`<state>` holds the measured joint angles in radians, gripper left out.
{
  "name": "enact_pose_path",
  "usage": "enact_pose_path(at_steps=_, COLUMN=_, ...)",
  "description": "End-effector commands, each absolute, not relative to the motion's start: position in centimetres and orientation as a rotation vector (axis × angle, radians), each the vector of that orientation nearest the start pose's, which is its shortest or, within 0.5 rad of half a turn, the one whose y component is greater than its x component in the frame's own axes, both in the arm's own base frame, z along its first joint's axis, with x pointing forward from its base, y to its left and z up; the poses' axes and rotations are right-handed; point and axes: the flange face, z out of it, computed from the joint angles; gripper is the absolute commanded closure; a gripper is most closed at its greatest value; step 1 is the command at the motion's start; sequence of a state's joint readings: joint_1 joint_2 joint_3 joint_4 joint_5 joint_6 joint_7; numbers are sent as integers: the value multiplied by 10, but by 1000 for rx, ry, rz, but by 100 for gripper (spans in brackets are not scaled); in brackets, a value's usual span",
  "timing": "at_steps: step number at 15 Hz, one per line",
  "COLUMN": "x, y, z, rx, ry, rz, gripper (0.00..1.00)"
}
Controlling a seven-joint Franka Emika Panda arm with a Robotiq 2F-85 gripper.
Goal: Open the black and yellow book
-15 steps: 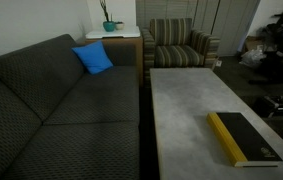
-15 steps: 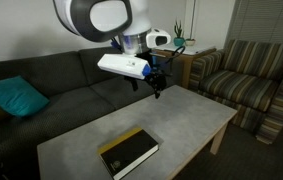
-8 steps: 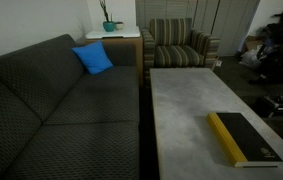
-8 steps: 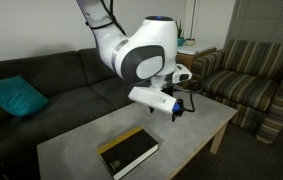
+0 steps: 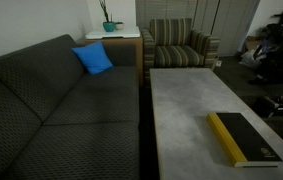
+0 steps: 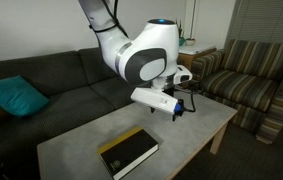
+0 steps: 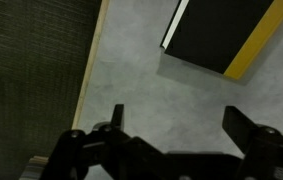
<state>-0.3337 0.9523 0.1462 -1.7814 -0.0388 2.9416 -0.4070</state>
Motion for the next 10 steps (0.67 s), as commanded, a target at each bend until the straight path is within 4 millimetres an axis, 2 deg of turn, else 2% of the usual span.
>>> enact_pose_path(at_steps=1, x=632, y=-95, z=33, rx=-3116, ry=-285, rz=-317, gripper=0)
enact_pose_path(at_steps=4, x=640, y=-75, z=15, rx=-3136, ry=-296, rz=-250, gripper=0)
enact_pose_path(at_steps=6, x=649, y=-76, z=-3, rx=-3150, ry=-309, rz=-226, gripper=0)
enact_pose_path(at_steps=10, x=667, y=-95, z=-43, rx=-3171, ry=-285, rz=-125, gripper=0)
